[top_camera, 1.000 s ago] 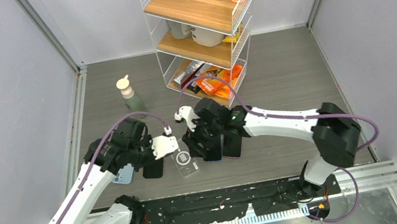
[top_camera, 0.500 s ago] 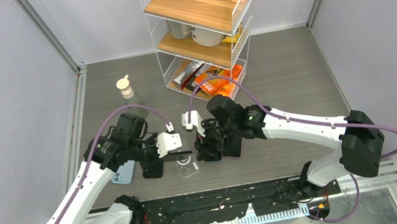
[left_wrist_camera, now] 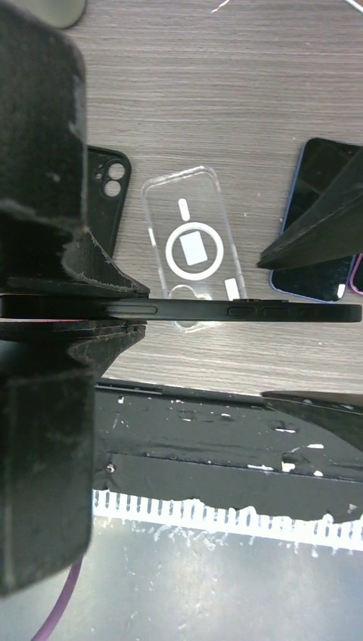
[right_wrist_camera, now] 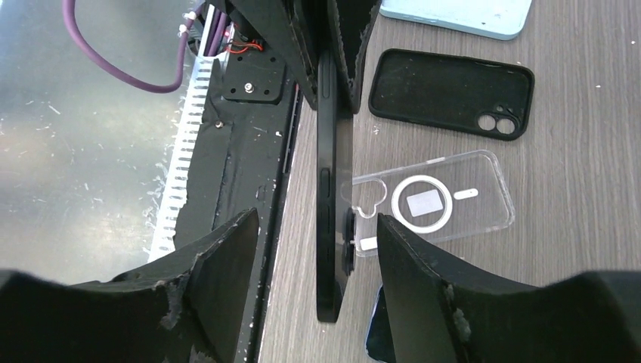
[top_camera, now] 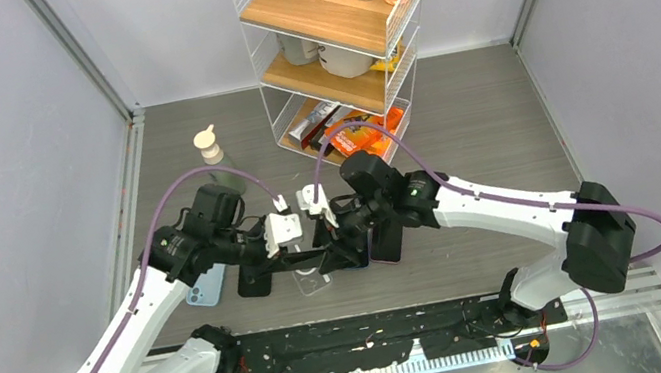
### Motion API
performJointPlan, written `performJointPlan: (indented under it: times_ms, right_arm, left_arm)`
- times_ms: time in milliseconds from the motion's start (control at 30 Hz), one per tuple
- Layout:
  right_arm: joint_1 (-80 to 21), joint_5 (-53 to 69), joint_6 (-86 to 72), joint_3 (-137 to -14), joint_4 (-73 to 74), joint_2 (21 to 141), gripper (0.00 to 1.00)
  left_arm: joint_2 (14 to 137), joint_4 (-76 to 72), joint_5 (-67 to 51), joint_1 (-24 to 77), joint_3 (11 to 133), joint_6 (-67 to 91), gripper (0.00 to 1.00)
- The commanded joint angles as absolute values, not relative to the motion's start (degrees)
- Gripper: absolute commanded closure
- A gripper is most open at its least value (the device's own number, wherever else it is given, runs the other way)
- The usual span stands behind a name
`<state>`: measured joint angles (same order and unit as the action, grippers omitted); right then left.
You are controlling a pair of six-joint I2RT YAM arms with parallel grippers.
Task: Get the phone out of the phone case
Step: Place the phone at the center of the board.
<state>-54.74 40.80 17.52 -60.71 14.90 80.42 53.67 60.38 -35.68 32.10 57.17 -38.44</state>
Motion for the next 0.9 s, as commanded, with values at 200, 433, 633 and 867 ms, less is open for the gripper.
performJointPlan:
  times_ms: [200, 433, 633, 867]
  right_arm:
    - [-54.7, 45.7, 14.3, -64.4, 9.1, 84.3, 0.47]
    - [-54.7, 47.2, 12.8, -64.7, 7.9, 86.7, 0.70]
    - [-54.4, 48.7, 12.4, -64.5, 7.8, 86.9, 0.94]
    - [-50.4, 49.7, 10.0, -62.2, 7.7, 85.1, 0.94]
  left_arm:
    - [51.6, 54.7, -42.4, 31.7, 56.7, -35.9, 1.00]
    - [50.3, 53.1, -43.0, 31.7, 55.5, -35.0, 1.00]
    - [49.7, 52.7, -42.1, 31.7, 55.2, -34.9, 1.00]
    - [48.9, 53.7, -37.5, 31.7, 56.2, -35.4, 0.77]
